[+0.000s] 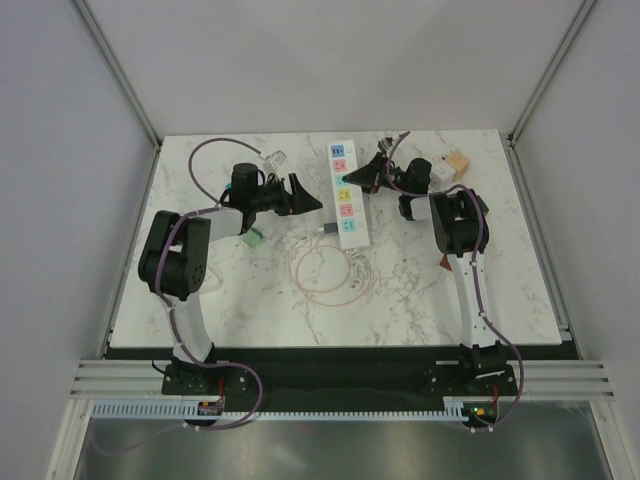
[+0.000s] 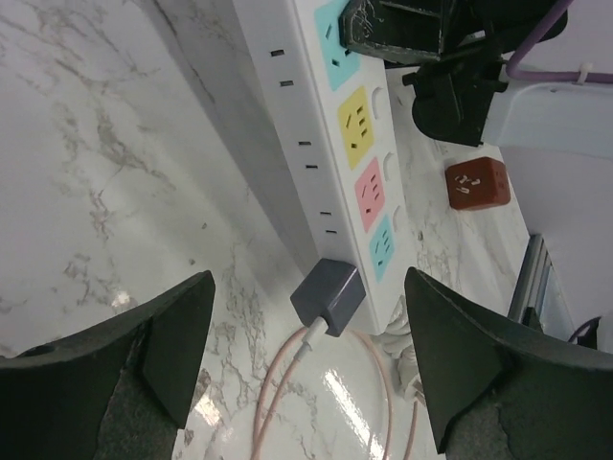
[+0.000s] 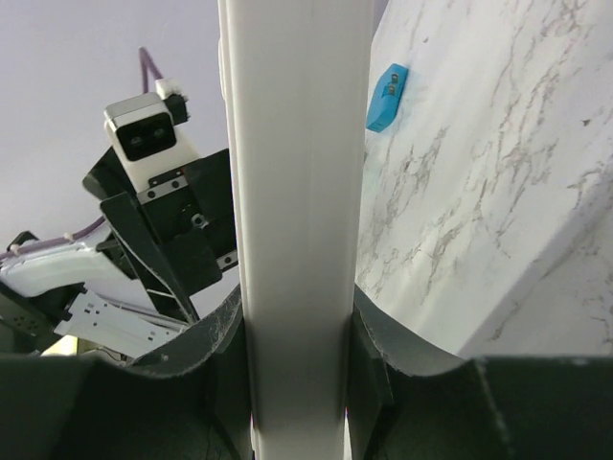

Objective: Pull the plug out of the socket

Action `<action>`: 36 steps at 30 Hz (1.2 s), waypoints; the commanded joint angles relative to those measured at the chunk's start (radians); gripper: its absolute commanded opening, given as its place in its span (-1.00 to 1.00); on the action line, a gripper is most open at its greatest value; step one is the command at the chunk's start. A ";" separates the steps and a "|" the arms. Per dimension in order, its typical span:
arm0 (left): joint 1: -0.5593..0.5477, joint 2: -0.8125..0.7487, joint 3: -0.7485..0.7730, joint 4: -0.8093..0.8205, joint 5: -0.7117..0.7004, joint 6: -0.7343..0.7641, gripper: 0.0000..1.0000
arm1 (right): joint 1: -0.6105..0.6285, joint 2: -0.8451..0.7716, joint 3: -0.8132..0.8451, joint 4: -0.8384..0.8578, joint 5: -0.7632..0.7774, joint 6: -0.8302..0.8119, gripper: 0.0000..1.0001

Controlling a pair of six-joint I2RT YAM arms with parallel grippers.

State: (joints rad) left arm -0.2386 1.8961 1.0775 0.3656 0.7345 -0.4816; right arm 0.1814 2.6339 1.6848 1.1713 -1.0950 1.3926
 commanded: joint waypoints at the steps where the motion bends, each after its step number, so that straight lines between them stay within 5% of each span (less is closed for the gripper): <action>1: -0.013 0.061 0.056 0.180 0.164 0.020 0.74 | 0.004 -0.037 0.026 0.160 -0.034 0.065 -1.00; 8: -0.030 0.156 -0.005 0.423 0.250 -0.096 0.74 | 0.009 -0.034 0.035 0.162 -0.037 0.068 -1.00; 25: -0.076 0.228 -0.102 0.552 0.292 -0.172 0.60 | 0.018 -0.029 0.046 0.163 -0.039 0.071 -1.00; 36: -0.094 0.271 -0.082 0.592 0.312 -0.212 0.33 | 0.016 -0.028 0.047 0.160 -0.034 0.071 -1.00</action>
State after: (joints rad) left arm -0.3267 2.1616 0.9806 0.8978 1.0069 -0.6701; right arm 0.1947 2.6339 1.6855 1.2430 -1.1217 1.4441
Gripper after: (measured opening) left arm 0.682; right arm 0.417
